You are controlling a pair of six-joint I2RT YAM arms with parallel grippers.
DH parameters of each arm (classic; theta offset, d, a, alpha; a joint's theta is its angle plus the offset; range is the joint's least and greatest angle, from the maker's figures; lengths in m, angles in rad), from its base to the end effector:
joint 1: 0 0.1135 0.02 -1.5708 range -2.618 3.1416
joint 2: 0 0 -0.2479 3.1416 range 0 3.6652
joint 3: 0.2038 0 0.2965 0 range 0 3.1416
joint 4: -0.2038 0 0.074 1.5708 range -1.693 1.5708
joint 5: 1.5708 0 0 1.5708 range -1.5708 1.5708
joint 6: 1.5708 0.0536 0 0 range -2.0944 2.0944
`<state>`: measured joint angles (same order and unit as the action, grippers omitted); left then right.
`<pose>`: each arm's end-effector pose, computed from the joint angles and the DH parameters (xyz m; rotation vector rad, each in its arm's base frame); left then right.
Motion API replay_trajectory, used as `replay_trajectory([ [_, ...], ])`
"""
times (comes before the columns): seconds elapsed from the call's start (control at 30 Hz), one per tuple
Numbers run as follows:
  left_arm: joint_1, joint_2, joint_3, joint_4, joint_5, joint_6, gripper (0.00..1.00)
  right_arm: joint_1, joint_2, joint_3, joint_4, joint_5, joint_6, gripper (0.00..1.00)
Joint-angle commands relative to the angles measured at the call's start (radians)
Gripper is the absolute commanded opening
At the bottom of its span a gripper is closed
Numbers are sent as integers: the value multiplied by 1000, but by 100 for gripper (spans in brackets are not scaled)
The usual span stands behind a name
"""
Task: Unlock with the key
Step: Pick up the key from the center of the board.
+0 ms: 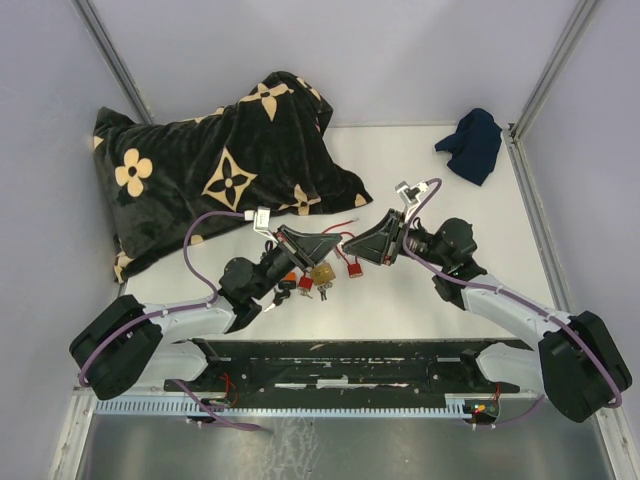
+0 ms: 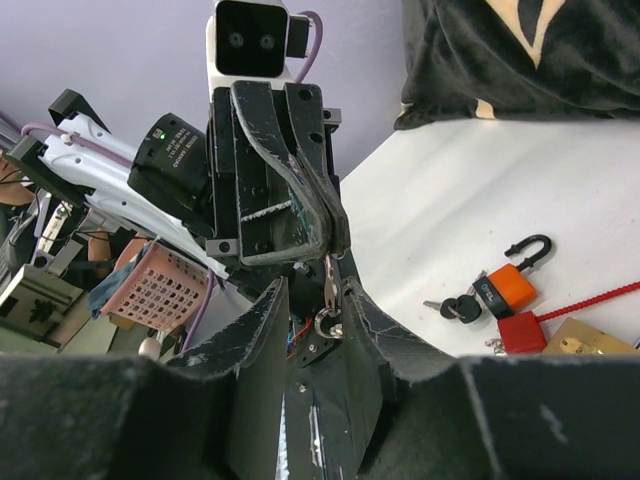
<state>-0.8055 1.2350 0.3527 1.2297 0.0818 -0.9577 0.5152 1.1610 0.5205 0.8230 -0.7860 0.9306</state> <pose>0.1970 -0.2114 0.2048 -0.0247 1.3885 -1.5614 0.2423 0.1808 0.2358 -0.4262 1.6391 1.6762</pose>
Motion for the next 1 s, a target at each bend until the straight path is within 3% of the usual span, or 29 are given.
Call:
replay_trajectory([
  [0.0, -4, -3, -1, 73, -21, -30, 3, 4, 14, -6, 70, -25, -5, 36],
  [0.4, -8, 0, -4, 70, -38, -28, 3, 4, 8, -7, 92, -38, 5, 27],
  [0.77, -11, 6, -10, 69, -39, -23, 3, 3, 7, -10, 122, -22, 16, 8],
  [0.87, -12, 2, -14, 60, -39, -19, 3, 4, 12, -11, 125, -19, 19, 8],
  [0.97, -12, 1, -16, 58, -42, -19, 3, 5, 17, -8, 138, -19, 31, 15],
])
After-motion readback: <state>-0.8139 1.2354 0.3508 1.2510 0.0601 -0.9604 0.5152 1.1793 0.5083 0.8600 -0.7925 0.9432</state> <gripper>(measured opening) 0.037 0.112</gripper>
